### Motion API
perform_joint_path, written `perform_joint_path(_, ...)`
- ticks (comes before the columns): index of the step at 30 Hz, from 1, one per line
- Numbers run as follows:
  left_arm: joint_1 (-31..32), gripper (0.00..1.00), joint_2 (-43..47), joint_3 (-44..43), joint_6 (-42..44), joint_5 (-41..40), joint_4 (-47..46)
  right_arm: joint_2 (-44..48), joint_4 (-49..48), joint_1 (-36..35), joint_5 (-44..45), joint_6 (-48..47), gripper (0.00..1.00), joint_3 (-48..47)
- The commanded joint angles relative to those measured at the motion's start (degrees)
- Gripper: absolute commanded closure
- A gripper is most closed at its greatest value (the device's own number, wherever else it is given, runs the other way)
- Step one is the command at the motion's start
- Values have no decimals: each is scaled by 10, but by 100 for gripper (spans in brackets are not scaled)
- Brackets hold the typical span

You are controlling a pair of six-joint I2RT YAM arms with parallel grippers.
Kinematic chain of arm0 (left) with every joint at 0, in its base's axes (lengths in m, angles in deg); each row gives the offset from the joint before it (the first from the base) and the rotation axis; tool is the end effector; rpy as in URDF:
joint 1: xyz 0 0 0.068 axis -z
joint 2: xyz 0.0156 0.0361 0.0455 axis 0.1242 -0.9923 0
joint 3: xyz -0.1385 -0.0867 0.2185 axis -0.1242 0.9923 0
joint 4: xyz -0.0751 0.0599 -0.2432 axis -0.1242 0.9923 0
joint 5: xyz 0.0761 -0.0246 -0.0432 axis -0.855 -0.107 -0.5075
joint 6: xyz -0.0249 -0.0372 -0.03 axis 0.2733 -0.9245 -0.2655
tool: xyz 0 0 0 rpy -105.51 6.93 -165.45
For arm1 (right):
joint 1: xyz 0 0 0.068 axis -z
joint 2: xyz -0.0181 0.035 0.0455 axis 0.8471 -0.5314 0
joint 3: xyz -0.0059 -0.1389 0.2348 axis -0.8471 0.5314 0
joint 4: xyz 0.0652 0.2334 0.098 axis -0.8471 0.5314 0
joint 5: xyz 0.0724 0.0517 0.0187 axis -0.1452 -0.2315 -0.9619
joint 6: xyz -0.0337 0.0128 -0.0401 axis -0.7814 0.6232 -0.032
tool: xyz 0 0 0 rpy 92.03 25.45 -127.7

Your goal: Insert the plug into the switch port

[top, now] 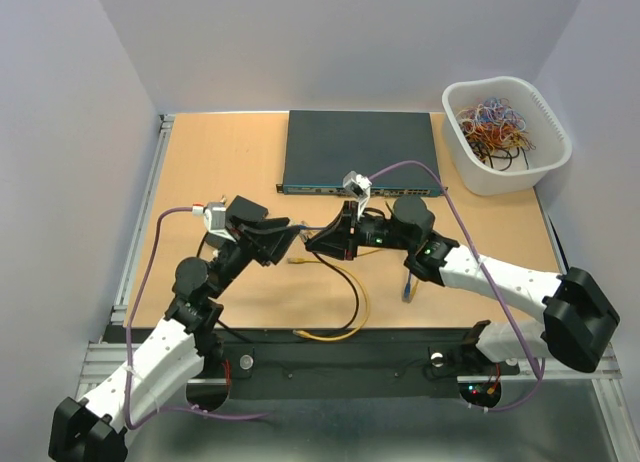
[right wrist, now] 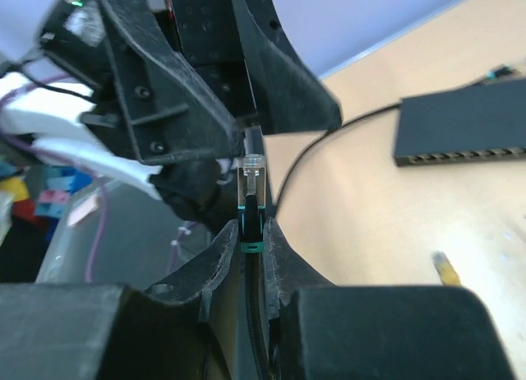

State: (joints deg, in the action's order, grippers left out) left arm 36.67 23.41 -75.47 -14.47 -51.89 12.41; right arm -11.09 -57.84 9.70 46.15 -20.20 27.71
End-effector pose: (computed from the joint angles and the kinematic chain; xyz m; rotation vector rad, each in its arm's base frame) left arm 0.1188 -0.0814 0.2751 0.2418 1.1971 -1.2500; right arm 0.1782 0.2316 0.3036 -0.8557 1.5215 1.5129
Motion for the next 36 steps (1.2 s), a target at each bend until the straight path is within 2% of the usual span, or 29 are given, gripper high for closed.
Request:
perform_joint_path(1, -7, 33, -9, -33, 43, -141, 146, 21, 57, 1, 71, -42, 100, -8)
perform_joint_path(2, -10, 28, -11, -38, 41, -154, 168, 17, 82, 0, 83, -48, 100, -11)
perform_joint_path(4, -12, 24, -15, -46, 36, -191, 202, 11, 109, 0, 131, -64, 100, -14)
perform_joint_path(7, -20, 18, -21, -62, 25, -306, 269, -14, 157, 0, 186, -81, 100, -27)
perform_joint_path(10, -47, 13, -33, -79, 11, -368, 324, -43, 179, 1, 216, -83, 99, -38)
perform_joint_path(12, -79, 11, -49, -75, 11, -364, 326, -60, 185, 1, 221, -81, 100, -43)
perform_joint_path(13, -124, 11, -56, -74, 10, -338, 322, -78, 187, 0, 226, -78, 100, -49)
perform_joint_path(15, -160, 12, -85, -68, 10, -306, 301, -93, 196, -2, 238, -79, 99, -58)
perform_joint_path(23, -229, 13, -247, -66, 5, -265, 190, -195, 280, -56, 336, -111, 100, -145)
perform_joint_path(24, -238, 13, -275, -58, 0, -266, 153, -213, 290, -62, 346, -111, 100, -162)
perform_joint_path(27, -251, 13, -319, -66, 3, -281, 136, -240, 313, -69, 357, -114, 100, -197)
perform_joint_path(30, -291, 13, -340, -72, 1, -252, 116, -276, 343, -80, 368, -121, 100, -224)
perform_joint_path(31, -324, 13, -342, -70, 3, -243, 105, -292, 349, -83, 383, -125, 99, -243)
perform_joint_path(36, -360, 13, -372, -82, 20, -224, 75, -340, 378, -90, 392, -128, 100, -289)
